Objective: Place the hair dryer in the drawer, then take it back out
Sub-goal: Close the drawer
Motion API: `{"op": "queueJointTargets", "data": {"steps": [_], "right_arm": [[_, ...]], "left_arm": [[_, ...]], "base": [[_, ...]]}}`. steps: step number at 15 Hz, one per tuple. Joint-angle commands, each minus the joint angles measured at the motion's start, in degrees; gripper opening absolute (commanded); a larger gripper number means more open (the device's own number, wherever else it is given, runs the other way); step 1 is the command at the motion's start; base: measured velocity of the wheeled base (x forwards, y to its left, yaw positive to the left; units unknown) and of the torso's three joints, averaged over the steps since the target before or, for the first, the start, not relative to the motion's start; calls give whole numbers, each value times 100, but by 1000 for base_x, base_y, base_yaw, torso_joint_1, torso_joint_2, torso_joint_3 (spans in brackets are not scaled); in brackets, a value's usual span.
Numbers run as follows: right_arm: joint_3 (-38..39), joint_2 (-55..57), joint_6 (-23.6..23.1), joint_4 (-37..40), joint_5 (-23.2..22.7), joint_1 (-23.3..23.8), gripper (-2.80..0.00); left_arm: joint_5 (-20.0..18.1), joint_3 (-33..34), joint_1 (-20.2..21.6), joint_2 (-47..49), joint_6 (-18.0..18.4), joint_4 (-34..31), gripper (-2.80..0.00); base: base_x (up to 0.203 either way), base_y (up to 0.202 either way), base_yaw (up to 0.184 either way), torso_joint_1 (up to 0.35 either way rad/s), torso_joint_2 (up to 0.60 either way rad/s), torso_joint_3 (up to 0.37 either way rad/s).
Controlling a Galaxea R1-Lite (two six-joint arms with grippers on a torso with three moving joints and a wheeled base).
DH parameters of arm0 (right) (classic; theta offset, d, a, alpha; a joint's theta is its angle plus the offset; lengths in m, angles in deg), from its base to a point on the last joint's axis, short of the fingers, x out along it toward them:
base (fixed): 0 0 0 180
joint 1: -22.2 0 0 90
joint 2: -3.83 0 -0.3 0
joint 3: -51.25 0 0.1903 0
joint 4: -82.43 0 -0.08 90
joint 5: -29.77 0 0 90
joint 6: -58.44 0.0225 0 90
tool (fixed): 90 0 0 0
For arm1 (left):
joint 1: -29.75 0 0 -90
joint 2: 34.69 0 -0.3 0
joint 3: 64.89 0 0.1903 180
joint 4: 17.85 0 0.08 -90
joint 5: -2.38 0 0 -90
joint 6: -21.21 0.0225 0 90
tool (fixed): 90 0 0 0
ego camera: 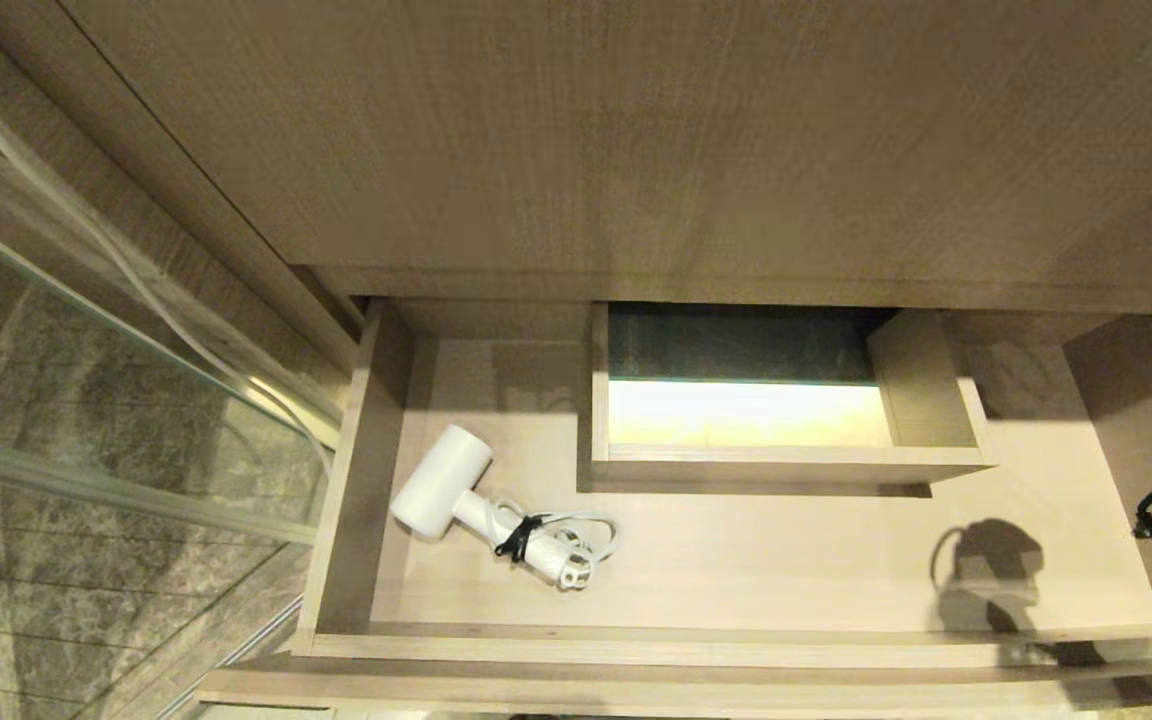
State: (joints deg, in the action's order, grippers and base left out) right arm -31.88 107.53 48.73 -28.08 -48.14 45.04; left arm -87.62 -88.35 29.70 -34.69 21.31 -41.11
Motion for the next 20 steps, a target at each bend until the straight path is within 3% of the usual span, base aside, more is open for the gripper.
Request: {"op": "queueJointTargets", "data": {"steps": [1,15,20], "right_arm": [[-24,-70,1,18,4,1,-280],[-898,-248,-39,-134,-554,1,-280],[-1156,-349,-79,-897,-974,1,-280]], "left_arm": [[0,1,-4,9,-1,7,-280],[0,1,-4,9,-1,7,-280],[0,1,-4,7,-1,4,-280]], "base": [[0,0,0,0,0,0],[0,0,0,0,0,0],[0,0,0,0,0,0]]}}
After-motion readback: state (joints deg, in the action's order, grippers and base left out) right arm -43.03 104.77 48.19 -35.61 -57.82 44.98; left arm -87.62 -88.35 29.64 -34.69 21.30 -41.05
